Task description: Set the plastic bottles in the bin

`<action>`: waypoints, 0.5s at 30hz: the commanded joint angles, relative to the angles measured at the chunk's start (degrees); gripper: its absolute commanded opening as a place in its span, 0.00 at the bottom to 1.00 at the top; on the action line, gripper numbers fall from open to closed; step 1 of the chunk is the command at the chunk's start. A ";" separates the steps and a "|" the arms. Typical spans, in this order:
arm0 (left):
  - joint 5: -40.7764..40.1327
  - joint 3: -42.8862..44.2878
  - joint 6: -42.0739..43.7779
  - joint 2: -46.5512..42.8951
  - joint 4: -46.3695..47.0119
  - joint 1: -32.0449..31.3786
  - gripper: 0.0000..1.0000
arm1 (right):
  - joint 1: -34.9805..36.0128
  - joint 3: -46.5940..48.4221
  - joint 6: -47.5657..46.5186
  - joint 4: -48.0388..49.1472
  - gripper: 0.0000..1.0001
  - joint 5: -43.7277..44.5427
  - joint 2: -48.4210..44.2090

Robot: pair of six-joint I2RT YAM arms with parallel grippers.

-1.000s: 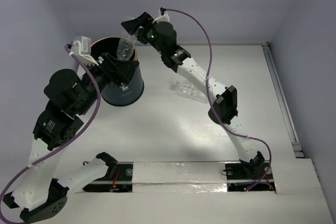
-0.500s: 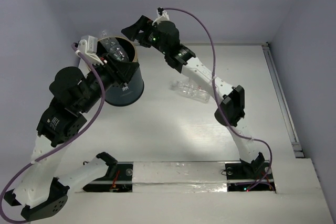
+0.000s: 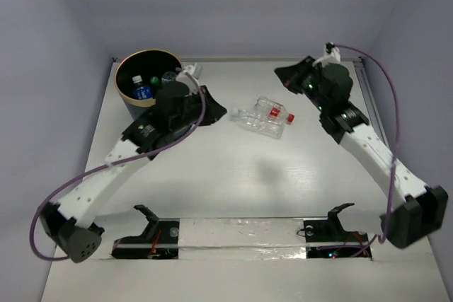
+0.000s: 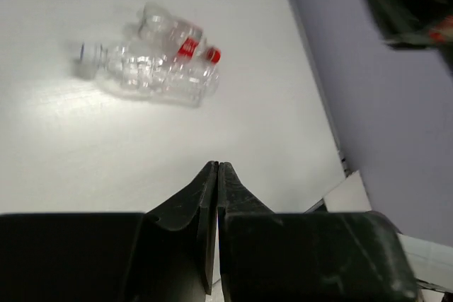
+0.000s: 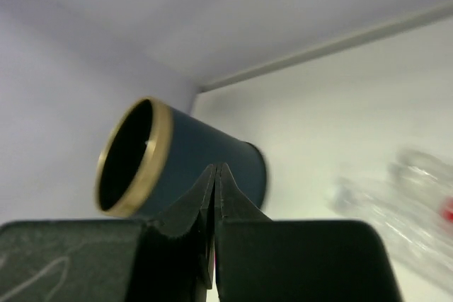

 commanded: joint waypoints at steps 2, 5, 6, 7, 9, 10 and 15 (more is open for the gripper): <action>-2.19 -3.26 -4.30 5.97 7.93 -4.21 0.00 | -2.38 -9.07 -5.06 -12.47 0.00 2.60 -12.55; -4.30 -2.21 -6.41 13.26 9.60 -6.33 0.00 | -3.61 -13.64 -6.47 -17.25 0.00 5.07 -20.55; -4.22 -2.03 -7.37 15.19 9.95 -6.34 0.00 | -3.61 -14.44 -6.74 -19.52 0.00 5.51 -22.22; -4.22 -1.42 -9.55 18.61 10.56 -6.34 0.00 | -3.61 -15.66 -6.91 -20.85 0.01 5.77 -25.11; -5.44 -0.63 -11.68 21.53 10.75 -6.34 0.29 | -3.61 -16.55 -7.97 -24.09 0.14 6.04 -27.33; -7.54 0.42 -12.56 23.98 10.92 -6.34 0.42 | -3.61 -17.07 -8.14 -25.33 0.22 5.95 -28.21; -9.06 5.08 -19.67 32.16 8.55 -6.34 0.89 | -3.61 -21.64 -8.76 -28.77 0.79 1.22 -34.53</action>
